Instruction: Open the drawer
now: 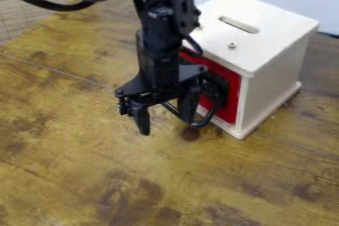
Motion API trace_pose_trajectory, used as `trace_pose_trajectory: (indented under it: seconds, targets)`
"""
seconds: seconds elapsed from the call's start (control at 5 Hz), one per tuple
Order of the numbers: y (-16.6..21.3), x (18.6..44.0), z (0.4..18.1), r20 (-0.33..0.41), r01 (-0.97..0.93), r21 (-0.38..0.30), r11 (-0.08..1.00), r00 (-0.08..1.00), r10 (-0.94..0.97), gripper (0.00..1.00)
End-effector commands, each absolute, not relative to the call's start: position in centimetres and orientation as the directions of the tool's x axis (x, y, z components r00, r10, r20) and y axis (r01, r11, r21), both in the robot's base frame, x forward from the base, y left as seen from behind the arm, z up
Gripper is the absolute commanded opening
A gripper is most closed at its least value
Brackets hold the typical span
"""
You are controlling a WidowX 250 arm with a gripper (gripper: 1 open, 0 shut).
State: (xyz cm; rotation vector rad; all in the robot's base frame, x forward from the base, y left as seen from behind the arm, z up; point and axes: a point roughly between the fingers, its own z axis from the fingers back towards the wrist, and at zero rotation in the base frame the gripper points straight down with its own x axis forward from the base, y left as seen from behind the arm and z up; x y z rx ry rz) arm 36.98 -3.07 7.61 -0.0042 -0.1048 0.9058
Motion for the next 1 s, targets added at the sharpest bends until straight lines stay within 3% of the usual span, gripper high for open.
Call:
trace_pose_trajectory:
  seconds: [0.0, 0.8]
  targets:
    - [-2.7, 37.3, 9.0, 0.125, -0.812, -0.082, 0.577, 0.566, 0.815, 1.0]
    - [-1.8, 37.1, 7.8, 0.114, -0.922, -0.077, 0.38, 0.371, 0.922, 1.0]
